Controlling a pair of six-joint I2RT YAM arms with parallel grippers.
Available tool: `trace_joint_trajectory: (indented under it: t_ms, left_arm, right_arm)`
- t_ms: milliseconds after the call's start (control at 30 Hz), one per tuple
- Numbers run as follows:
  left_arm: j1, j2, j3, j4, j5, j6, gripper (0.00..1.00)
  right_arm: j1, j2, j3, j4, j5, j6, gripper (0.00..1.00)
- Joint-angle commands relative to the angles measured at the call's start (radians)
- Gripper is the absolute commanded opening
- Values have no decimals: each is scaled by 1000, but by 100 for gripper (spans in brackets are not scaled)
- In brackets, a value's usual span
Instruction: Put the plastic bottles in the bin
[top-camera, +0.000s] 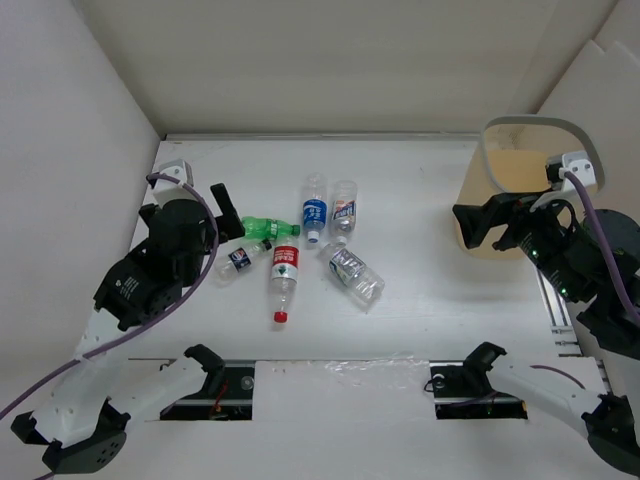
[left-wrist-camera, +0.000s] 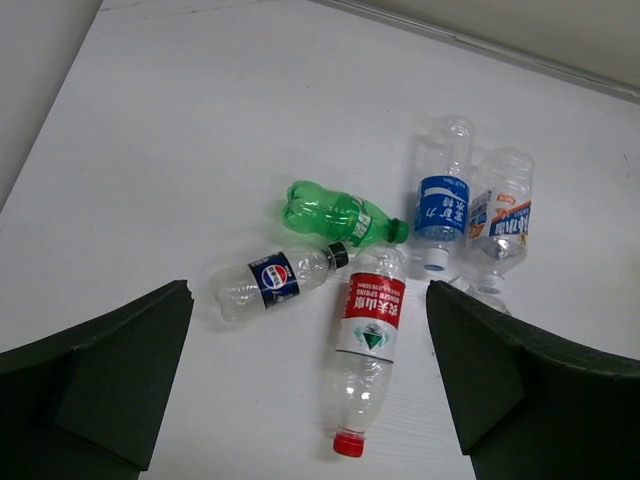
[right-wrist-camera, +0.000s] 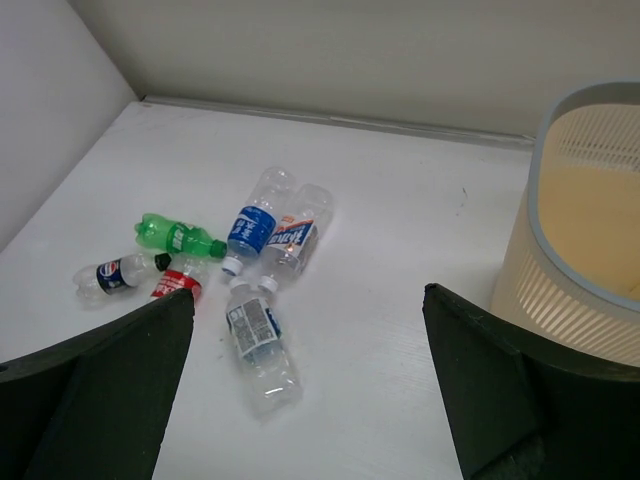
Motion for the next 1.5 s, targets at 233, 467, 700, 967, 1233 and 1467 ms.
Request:
trace_joint_trajectory:
  t_ms: [233, 467, 700, 967, 1233, 1467]
  left_arm:
    - [2, 15, -36, 29, 96, -30, 100]
    - [2, 55, -204, 138, 369, -114, 100]
    - [-15, 100, -495, 306, 535, -245, 100]
    - [-41, 305, -519, 417, 440, -265, 100]
    - [-41, 475, -565, 503, 389, -309, 100]
    - [-60, 549, -602, 550, 380, -309, 87]
  right_arm:
    - [-2, -22, -17, 38, 26, -14, 100]
    - [-2, 2, -35, 37, 29, -14, 100]
    - [-2, -12, -110, 87, -51, -4, 100]
    - [-2, -42, -265, 216, -181, 26, 100]
    - [-2, 10, -300, 253, -258, 35, 100]
    - [-2, 1, -319, 293, -269, 45, 100]
